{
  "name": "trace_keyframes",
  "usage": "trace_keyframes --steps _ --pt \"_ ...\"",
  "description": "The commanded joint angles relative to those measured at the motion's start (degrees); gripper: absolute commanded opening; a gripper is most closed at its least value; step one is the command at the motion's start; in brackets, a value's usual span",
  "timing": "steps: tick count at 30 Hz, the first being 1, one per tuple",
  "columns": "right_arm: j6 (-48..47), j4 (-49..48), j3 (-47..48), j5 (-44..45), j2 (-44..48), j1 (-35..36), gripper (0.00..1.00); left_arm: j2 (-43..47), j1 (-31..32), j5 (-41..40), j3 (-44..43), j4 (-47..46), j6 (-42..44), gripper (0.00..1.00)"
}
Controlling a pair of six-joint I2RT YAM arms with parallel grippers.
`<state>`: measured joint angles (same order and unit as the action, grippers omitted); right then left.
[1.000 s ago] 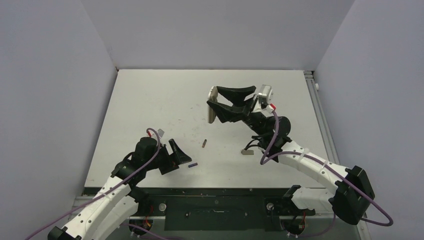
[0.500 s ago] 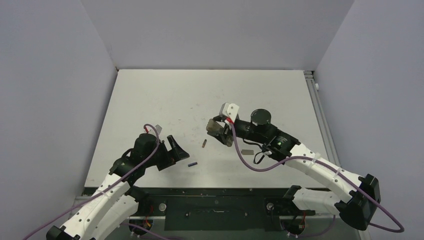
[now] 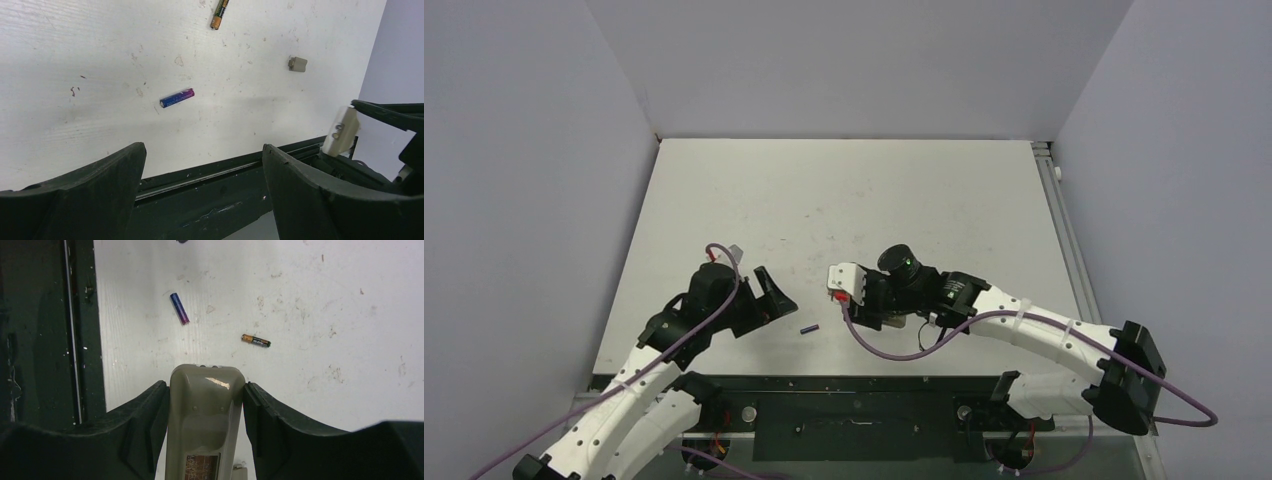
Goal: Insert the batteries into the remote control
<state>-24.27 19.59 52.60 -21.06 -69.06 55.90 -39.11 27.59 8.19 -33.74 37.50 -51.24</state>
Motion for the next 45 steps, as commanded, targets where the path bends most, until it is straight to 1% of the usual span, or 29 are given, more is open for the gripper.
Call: trace_keyframes --steps 1,9,19,23,31,35,42,45 --pt "-2.93 -1.13 -0.28 2.38 -2.48 1.94 0.13 1.09 -0.48 -1.66 -3.19 2.14 1.3 0.84" --pt "-6.38 -3.08 0.19 2.65 -8.53 4.67 0.17 1.75 -0.61 -2.27 -4.17 3.58 1.75 0.84" --pt "-7.94 -6.42 1.97 1.73 -16.88 5.56 0.19 2.09 -0.63 -2.73 -4.74 4.51 2.45 0.84" --pt "-8.24 -6.5 3.11 1.72 -19.74 5.93 0.22 1.98 -0.7 -2.95 -4.75 4.78 2.76 0.84" --pt "-8.07 -6.72 4.41 1.94 -23.79 6.33 0.32 1.07 -0.7 -3.09 -5.11 5.19 3.25 0.84" --pt "-7.53 -6.68 5.16 2.24 -25.92 6.33 0.35 0.81 -0.7 -2.91 -5.18 5.13 3.34 0.84" --pt "-7.11 -7.05 5.76 2.42 -27.44 6.33 0.41 0.46 -0.79 -2.76 -4.84 5.13 3.14 0.84" --pt "-7.02 -6.83 5.76 2.56 -27.71 6.32 0.45 0.4 -0.79 -2.65 -4.76 5.04 3.17 0.85"
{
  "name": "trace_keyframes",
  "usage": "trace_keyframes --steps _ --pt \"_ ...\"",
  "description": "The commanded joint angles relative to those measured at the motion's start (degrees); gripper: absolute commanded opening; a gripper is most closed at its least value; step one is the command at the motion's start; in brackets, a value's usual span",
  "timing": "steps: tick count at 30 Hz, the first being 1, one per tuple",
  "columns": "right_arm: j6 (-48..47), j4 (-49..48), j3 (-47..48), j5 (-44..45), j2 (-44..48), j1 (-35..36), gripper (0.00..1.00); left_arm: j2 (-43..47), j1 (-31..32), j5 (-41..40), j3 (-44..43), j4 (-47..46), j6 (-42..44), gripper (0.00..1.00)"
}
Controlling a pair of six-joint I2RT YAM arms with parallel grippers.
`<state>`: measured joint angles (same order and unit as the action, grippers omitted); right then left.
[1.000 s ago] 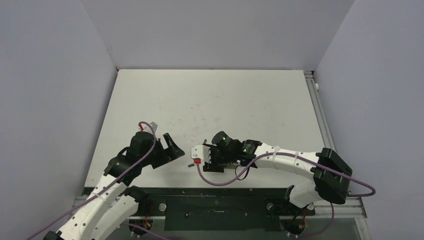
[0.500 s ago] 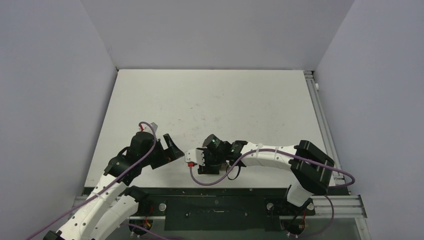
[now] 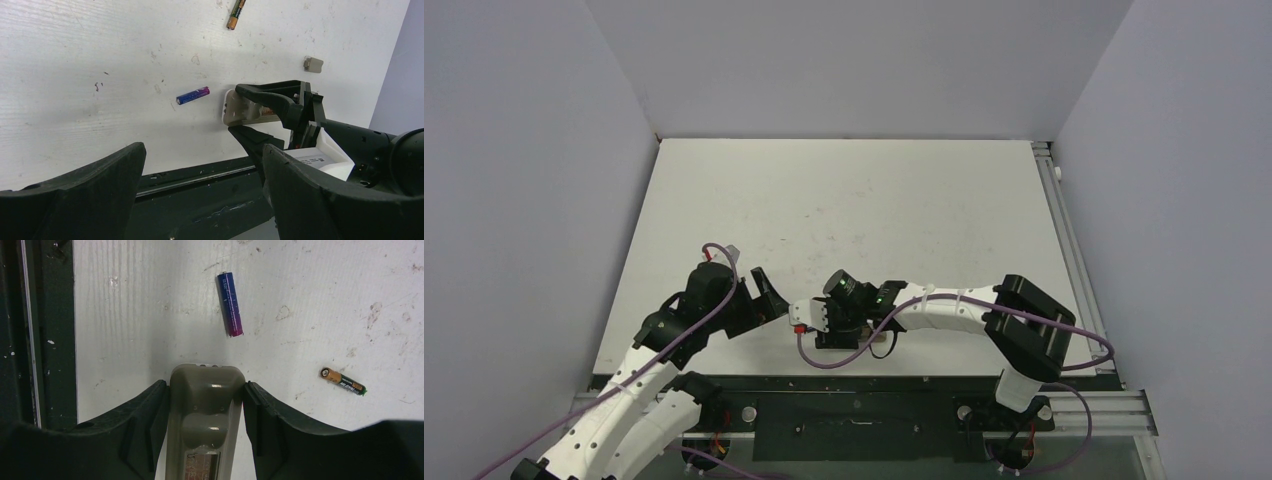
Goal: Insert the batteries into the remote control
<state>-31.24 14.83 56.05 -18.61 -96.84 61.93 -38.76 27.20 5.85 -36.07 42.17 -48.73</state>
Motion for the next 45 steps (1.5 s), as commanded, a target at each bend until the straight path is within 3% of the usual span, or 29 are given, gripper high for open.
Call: trace_keyframes --steps 1,17,31,39,45 --pt "0.0 -2.05 2.26 0.15 0.07 0.29 0.46 0.03 -0.39 -0.31 -2.42 0.34 0.65 0.85" --pt "1.64 -3.38 0.05 1.28 2.23 0.29 0.67 0.36 -0.35 0.55 -0.31 -0.98 -0.49 0.85" --pt "5.93 -2.24 -4.51 4.39 16.16 -0.67 0.68 -0.1 -0.44 1.47 0.53 -2.75 -1.08 0.87" --pt "15.97 -0.48 -4.33 10.6 24.78 -2.48 0.67 -1.31 -0.44 3.51 1.9 -4.95 -1.76 0.87" --pt "24.49 -2.77 -5.15 14.3 30.81 -7.69 0.65 -2.48 -0.39 5.0 3.47 -7.32 -2.48 0.86"
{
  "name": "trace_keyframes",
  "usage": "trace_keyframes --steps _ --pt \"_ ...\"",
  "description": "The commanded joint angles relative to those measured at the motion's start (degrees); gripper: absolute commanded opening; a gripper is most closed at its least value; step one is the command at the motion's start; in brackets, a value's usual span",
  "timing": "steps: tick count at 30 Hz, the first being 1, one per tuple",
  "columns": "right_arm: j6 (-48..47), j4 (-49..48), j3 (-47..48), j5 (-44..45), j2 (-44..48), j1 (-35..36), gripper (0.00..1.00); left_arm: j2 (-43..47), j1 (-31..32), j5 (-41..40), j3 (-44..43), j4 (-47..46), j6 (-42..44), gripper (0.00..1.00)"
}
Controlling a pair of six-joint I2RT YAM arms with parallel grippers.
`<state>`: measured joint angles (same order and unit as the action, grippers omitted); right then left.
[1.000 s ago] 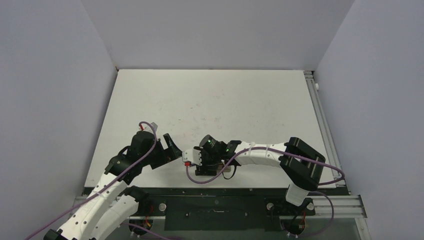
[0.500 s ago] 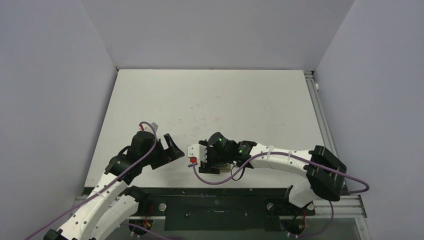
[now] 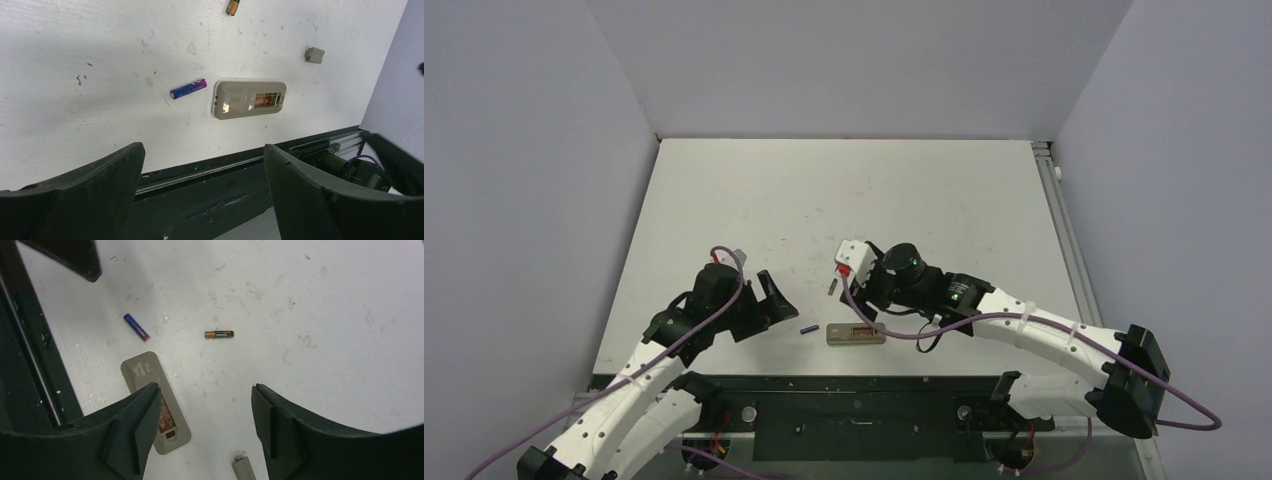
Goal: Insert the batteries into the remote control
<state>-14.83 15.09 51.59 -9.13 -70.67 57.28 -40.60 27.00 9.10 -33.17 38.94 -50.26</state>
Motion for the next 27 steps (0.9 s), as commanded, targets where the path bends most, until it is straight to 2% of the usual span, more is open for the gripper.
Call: trace_keyframes --steps 1,4,6,9,17,23,27 --pt "9.79 -3.57 -1.04 6.19 5.09 -3.64 0.65 -0.95 -0.2 1.93 0.75 -4.59 -1.18 0.86" --pt "16.13 -1.72 0.72 11.54 4.2 -5.61 0.71 -2.01 -0.2 2.44 1.29 -5.89 -1.61 0.86" --pt "19.21 1.46 3.51 10.61 1.79 -7.65 0.73 -2.4 -0.2 2.79 1.63 -6.68 -1.8 0.85" --pt "22.27 3.9 6.19 8.23 -1.89 -8.92 0.72 -2.87 -0.2 3.05 2.0 -7.55 -2.03 0.85" --pt "31.31 -3.32 5.2 5.36 -8.04 -8.94 0.64 -4.48 -0.2 3.8 1.82 -8.53 -1.82 0.85" --pt "41.13 -2.07 9.0 8.91 -15.94 -8.35 0.6 -4.83 -0.15 3.82 1.63 -8.27 -0.88 0.85" --pt "45.1 0.47 13.82 18.35 -22.38 -3.71 0.6 -5.27 -0.24 2.02 0.48 -5.86 -0.09 0.85"
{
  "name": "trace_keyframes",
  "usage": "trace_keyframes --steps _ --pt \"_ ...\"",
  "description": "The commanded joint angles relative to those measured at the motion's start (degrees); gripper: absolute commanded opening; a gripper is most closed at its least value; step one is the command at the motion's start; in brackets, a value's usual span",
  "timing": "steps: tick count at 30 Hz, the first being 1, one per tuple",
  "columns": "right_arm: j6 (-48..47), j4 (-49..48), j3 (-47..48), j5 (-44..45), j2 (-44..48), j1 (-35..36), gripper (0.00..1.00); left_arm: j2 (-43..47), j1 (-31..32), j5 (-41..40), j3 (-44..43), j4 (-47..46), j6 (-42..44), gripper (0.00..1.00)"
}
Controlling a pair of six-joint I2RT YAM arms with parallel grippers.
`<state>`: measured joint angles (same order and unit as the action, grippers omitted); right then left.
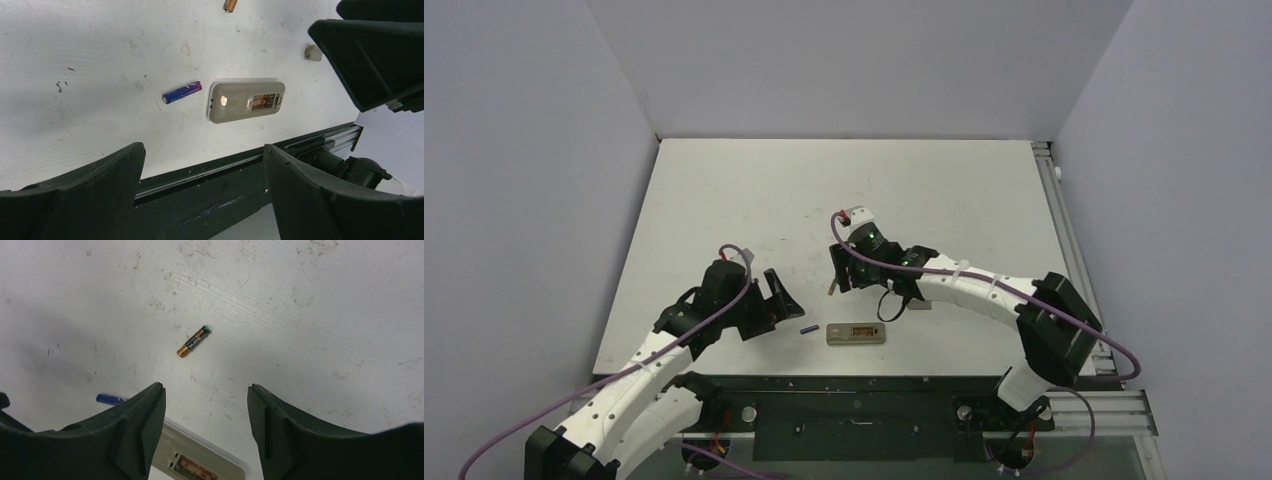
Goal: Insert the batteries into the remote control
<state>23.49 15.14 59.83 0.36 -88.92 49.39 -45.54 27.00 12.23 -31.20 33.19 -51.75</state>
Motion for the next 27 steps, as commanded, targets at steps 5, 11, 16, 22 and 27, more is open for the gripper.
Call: trace_keyframes --steps 5,11,16,22,27 --pt "13.54 2.76 11.13 12.38 -11.43 6.88 0.54 0.58 -0.5 -3.49 -2.99 3.34 2.52 0.85" --pt "19.11 5.9 15.91 18.07 -17.37 8.85 0.52 3.36 -0.72 -4.45 -3.22 5.84 3.62 0.86" --pt "23.77 7.33 16.89 22.44 -20.0 9.66 0.52 4.29 -0.72 -3.56 -2.73 5.82 3.81 0.86" --pt "28.71 8.42 17.74 24.52 -22.57 9.76 0.53 3.49 -0.72 -1.59 -2.55 4.58 4.93 0.86" --pt "31.38 10.2 19.43 25.58 -24.37 9.86 0.53 2.91 -0.72 -0.27 -2.51 3.8 5.58 0.86"
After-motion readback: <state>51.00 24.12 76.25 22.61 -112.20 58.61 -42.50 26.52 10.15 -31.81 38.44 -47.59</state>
